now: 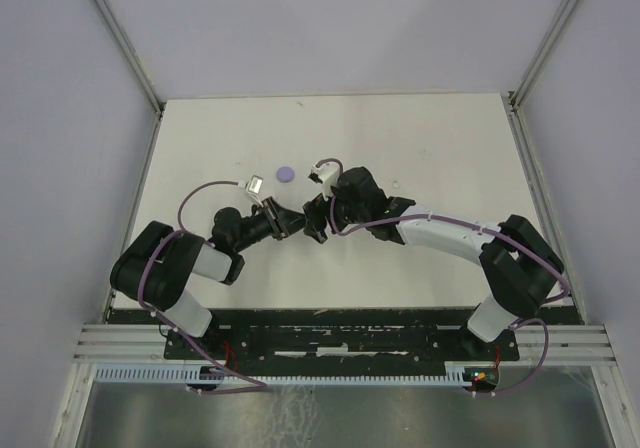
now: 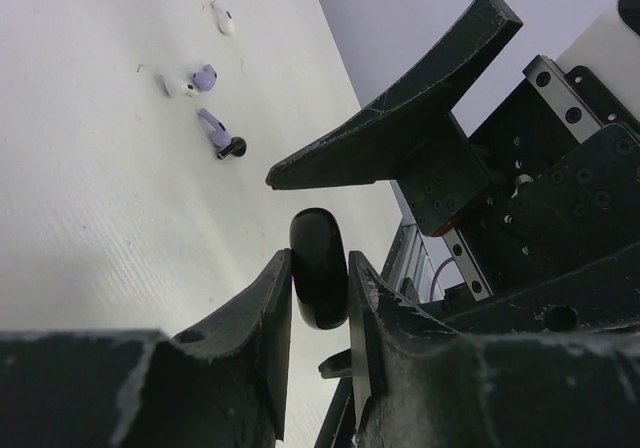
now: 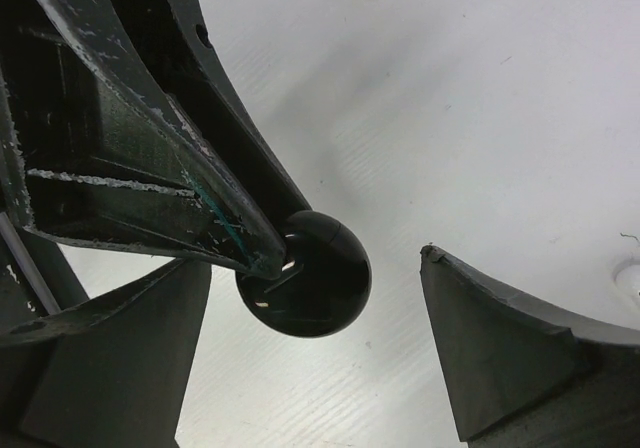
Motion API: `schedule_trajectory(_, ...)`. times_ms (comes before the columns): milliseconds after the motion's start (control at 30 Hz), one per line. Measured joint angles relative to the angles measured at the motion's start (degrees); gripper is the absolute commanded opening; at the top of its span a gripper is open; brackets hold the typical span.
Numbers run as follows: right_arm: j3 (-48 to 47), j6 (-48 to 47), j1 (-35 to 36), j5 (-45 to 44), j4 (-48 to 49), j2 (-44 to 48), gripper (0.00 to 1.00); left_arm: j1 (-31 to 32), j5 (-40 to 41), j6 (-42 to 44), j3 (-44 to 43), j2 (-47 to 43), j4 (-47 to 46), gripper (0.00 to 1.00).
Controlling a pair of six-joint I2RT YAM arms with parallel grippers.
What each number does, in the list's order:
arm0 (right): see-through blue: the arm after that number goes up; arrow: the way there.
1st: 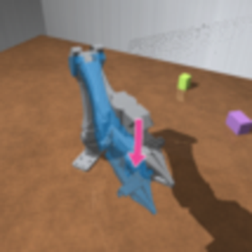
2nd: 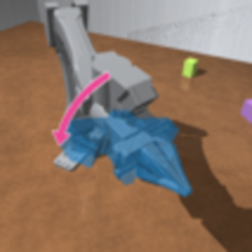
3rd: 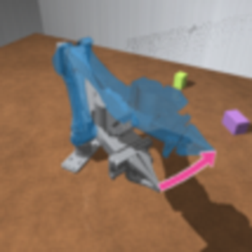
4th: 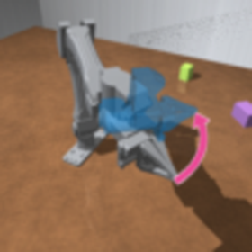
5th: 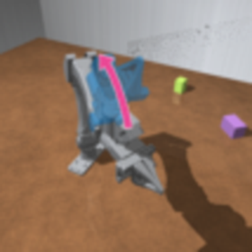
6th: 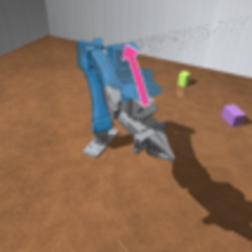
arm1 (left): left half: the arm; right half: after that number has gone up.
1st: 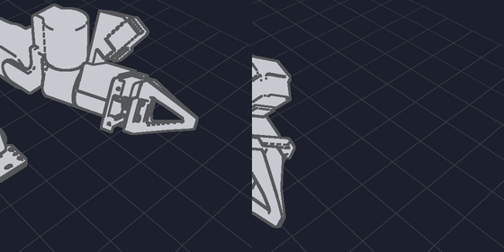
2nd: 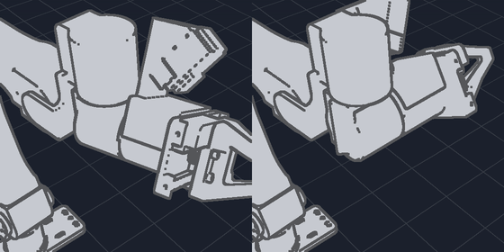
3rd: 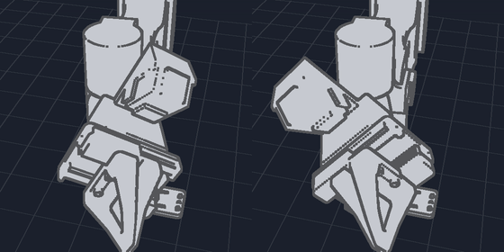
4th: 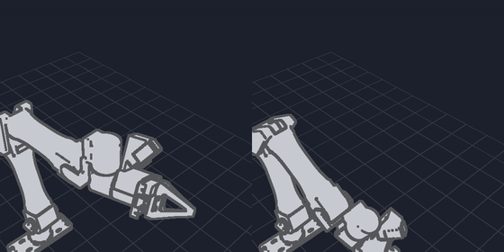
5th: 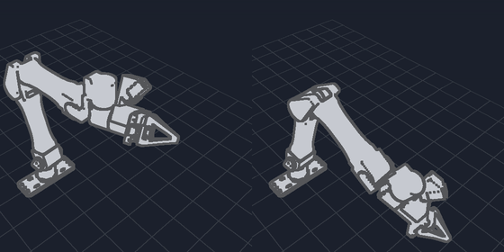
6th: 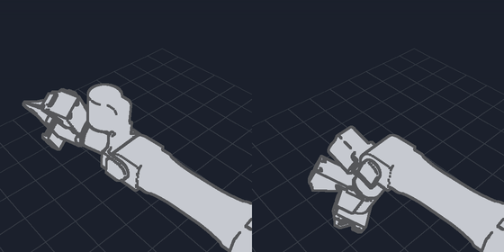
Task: Insert the wireless bluetooth earbuds into the charging case
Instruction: Pick up the charging case at the center of the board, then open the charging case.
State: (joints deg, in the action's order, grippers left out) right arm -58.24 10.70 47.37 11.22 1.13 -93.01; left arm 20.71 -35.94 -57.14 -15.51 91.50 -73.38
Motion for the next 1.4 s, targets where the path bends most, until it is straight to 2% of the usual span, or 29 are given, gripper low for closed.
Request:
schedule_trajectory(200,1.57,1.79,-1.11,-3.72,-0.98,5.64,0.99,0.17,-0.24,-0.63,-0.5,0.46,-0.72,0.07)
schedule_trajectory(233,2.23,3.28,-2.62,-6.47,-1.46,9.99,1.0,0.33,-0.28,-0.79,-0.72,0.94,-0.55,0.07)
schedule_trajectory(433,1.92,7.02,-8.92,-12.92,-4.7,17.73,1.0,0.44,-0.42,-1.31,-1.86,2.01,-0.57,0.08)
schedule_trajectory(633,1.6,8.41,-8.96,-13.4,-8.85,14.56,0.99,0.44,-0.7,-4.0,-3.93,4.72,-3.8,0.08)
schedule_trajectory(900,1.81,10.38,-8.85,-10.73,-9.31,12.26,0.99,0.44,-1.9,-9.99,-5.73,9.7,-10.6,0.08)
schedule_trajectory(1400,3.76,12.17,-8.57,-8.24,-6.08,5.42,0.99,0.74,-2.16,-12.35,-7.34,10.03,-11.67,0.08)
